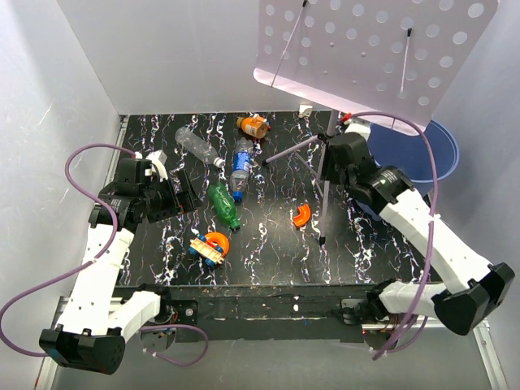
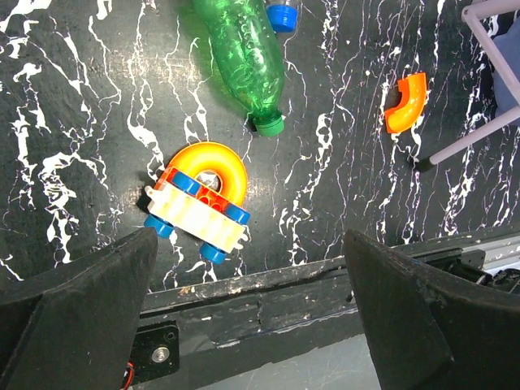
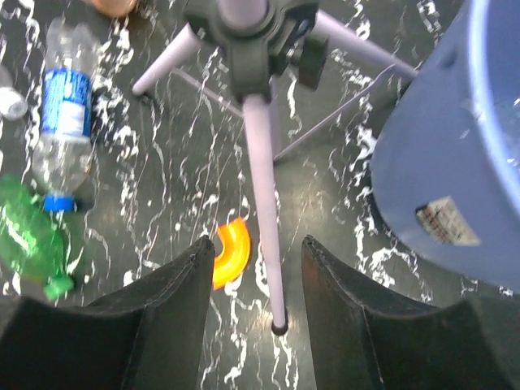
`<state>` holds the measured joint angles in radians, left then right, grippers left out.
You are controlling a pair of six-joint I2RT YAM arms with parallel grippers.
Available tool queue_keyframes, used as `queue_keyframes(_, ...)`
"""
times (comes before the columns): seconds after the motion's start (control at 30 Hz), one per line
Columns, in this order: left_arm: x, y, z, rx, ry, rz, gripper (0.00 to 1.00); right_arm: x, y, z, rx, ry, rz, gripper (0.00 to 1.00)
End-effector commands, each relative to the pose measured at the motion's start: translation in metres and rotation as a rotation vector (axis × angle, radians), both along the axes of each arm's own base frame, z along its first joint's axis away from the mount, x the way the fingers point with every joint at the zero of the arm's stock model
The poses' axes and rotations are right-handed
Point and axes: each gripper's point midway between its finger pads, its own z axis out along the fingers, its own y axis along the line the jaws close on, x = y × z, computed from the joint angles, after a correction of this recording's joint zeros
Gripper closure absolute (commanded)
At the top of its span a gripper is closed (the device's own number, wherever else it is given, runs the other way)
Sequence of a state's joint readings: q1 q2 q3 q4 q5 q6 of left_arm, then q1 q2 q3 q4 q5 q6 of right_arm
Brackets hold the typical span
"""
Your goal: Put the plastic bottles in the bin
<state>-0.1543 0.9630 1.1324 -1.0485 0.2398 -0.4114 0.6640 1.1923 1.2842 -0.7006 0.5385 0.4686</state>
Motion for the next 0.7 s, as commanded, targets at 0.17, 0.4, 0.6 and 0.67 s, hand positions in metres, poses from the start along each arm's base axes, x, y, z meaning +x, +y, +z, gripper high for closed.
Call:
queue_keyframes(0.17, 0.000, 0.007, 0.009, 0.042, -0.032, -0.002, 0.01, 0.068, -0.003, 0.034, 0.058, -0.120, -0.055, 0.48)
queue_keyframes(0.4, 0.002, 0.006, 0.002, 0.041, -0.018, -0.005, 0.01, 0.092, 0.002, 0.019, 0.055, -0.131, -0.073, 0.52)
queue_keyframes(0.6, 0.001, 0.010, 0.001, 0.064, -0.014, -0.001, 0.01, 0.120, -0.003, 0.013, 0.061, -0.127, -0.093, 0.52)
queue_keyframes(0.67, 0.001, 0.012, 0.001, 0.076, -0.016, -0.001, 0.01, 0.131, -0.005, 0.012, 0.059, -0.127, -0.104, 0.52)
